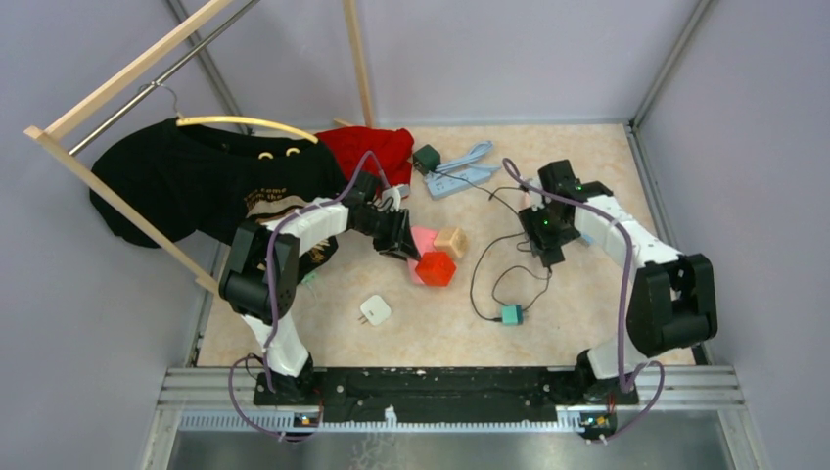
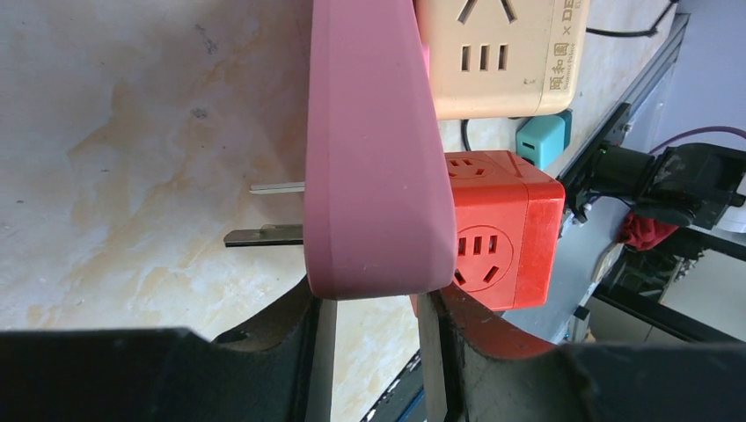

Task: Insert the plug
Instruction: Move the plug to the center of the board, then pick up the plug from the center of the board.

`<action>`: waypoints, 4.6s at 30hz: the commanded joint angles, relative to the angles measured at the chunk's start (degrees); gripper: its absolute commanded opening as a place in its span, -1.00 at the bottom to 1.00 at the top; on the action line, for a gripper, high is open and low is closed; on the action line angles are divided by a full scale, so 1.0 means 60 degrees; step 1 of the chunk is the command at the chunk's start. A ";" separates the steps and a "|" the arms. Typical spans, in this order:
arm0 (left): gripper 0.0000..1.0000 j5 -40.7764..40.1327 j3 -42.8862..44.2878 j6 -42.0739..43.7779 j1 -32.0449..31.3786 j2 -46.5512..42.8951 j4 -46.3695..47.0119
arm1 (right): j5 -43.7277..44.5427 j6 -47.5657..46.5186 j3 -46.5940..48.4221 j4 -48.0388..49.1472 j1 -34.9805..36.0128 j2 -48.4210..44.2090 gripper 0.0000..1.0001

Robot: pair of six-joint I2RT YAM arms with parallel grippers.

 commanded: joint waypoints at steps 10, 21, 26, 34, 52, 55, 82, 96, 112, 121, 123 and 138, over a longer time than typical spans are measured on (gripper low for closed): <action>-0.55 -0.1930 0.0494 0.0284 0.0335 -0.0512 -0.0637 | -0.0169 0.3234 -0.1023 0.3086 0.3258 -0.0439 -0.83; -0.53 -0.1598 0.0439 0.0312 0.0324 -0.0399 -0.0466 | -0.1036 0.3481 -0.2275 0.4930 0.3433 -0.0354 0.22; -0.34 -0.0572 0.0245 0.0345 0.0284 -0.0250 0.0063 | -0.0522 0.3422 -0.2341 0.4572 0.3438 -0.0395 0.94; 0.18 -0.1713 0.0447 0.0726 0.0100 -0.0138 -0.0444 | -0.0119 0.3727 -0.2769 0.5070 0.3426 -0.1414 0.96; 0.07 -0.2328 0.0105 -0.0403 0.0207 -0.0892 0.0854 | -0.2183 0.4044 -0.2271 0.8093 0.3431 -0.1278 0.67; 0.11 -0.2219 -0.0037 -0.0361 0.0209 -0.1324 0.0952 | -0.1754 0.4324 -0.1992 0.8021 0.3421 -0.1207 0.54; 0.34 -0.1896 -0.1118 -0.0802 0.0106 -0.5028 0.0345 | -0.0132 -0.1039 -0.2163 0.3858 0.3411 -0.0663 0.51; 0.28 -0.1139 -0.1204 -0.1507 0.0094 -0.5510 0.0509 | -0.0731 -0.1179 -0.2233 0.3873 0.3408 0.0180 -0.22; 0.52 0.0875 -0.1460 -0.3407 -0.0230 -0.5528 0.3100 | -0.1150 0.0375 -0.2463 0.5851 0.4641 -0.4390 -0.61; 0.53 0.0474 -0.1427 -0.3339 -0.0762 -0.5275 0.3244 | 0.0621 0.0871 -0.1686 0.6731 0.6759 -0.3709 -0.59; 0.51 0.0251 -0.1318 -0.3074 -0.0828 -0.5134 0.2759 | 0.0806 0.0980 -0.1539 0.6825 0.6941 -0.3508 -0.59; 0.16 0.0168 -0.1165 -0.2892 -0.1124 -0.4504 0.2481 | 0.1085 0.1402 -0.1911 0.7869 0.7093 -0.3572 -0.58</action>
